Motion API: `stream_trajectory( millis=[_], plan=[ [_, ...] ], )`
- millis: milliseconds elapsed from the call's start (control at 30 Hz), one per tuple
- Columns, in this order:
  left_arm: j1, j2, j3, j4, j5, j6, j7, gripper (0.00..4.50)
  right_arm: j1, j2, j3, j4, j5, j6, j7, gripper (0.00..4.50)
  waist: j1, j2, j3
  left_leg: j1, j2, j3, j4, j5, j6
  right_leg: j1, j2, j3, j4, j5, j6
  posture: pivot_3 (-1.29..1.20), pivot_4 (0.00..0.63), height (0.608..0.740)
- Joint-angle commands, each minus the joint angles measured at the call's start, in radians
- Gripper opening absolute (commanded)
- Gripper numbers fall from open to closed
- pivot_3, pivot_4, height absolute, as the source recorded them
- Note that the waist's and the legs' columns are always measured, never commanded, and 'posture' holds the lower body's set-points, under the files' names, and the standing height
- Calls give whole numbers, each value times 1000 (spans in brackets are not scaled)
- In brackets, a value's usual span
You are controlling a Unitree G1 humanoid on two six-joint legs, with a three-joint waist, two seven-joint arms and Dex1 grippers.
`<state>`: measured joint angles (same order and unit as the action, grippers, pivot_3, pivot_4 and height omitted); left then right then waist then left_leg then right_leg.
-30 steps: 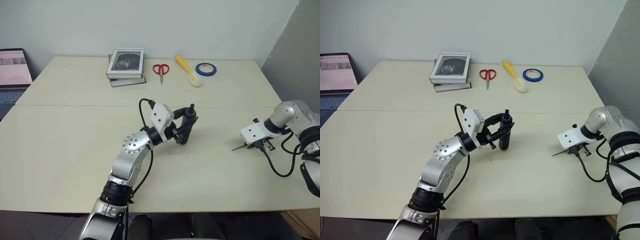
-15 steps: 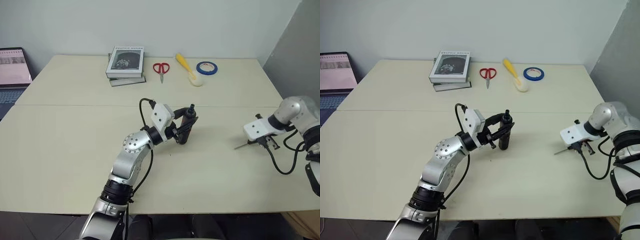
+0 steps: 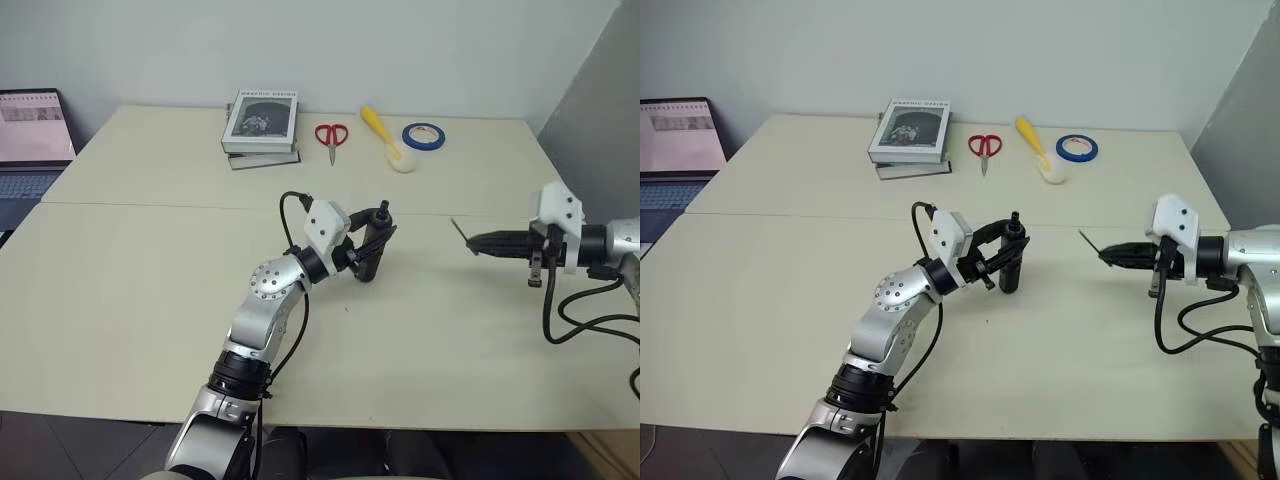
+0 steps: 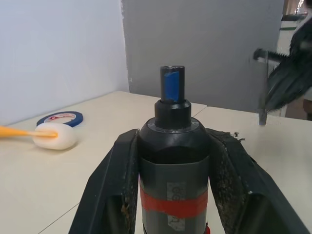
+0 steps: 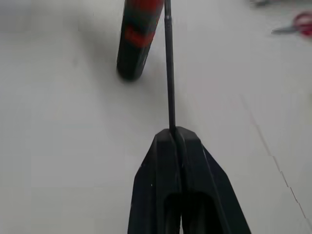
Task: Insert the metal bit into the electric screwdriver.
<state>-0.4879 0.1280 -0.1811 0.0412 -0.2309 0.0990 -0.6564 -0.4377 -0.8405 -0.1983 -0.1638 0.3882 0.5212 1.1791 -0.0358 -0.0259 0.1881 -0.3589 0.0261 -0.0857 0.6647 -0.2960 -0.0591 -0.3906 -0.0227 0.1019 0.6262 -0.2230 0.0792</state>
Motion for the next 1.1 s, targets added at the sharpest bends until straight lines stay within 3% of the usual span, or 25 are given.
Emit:
stream_trajectory(
  millis=[33, 333, 633, 1100],
  plan=[
    [-37, -5, 6, -76, -29, 41, 0, 1651, -7, 91, -156, -252, 232, 274, -250, 0, 2, 0, 0, 0, 0, 0, 0, 0, 0, 0, 0, 0, 0, -1, 2, 0, 150, 740],
    [-29, -8, -1, -46, -15, 55, -5, 1650, -70, 303, -230, -408, 534, 436, -607, 0, 4, 0, 0, -3, 0, -1, 0, 0, 0, -2, 1, -1, 0, -1, 3, 0, 150, 740],
    [-19, 2, -14, -71, -40, 83, -50, 1649, -51, 270, -194, -392, 607, 394, -613, 0, 7, 0, 0, -5, 0, -1, -1, 0, 0, -4, 1, -1, -1, -2, 2, 0, 150, 740],
    [-19, 31, -47, -107, -63, 108, -148, 1644, -82, 206, -126, -304, 609, 319, -510, 0, 5, 0, 0, -6, 1, -1, -2, 0, 0, -6, 1, -1, -1, -2, 2, 0, 150, 740]
  ],
)
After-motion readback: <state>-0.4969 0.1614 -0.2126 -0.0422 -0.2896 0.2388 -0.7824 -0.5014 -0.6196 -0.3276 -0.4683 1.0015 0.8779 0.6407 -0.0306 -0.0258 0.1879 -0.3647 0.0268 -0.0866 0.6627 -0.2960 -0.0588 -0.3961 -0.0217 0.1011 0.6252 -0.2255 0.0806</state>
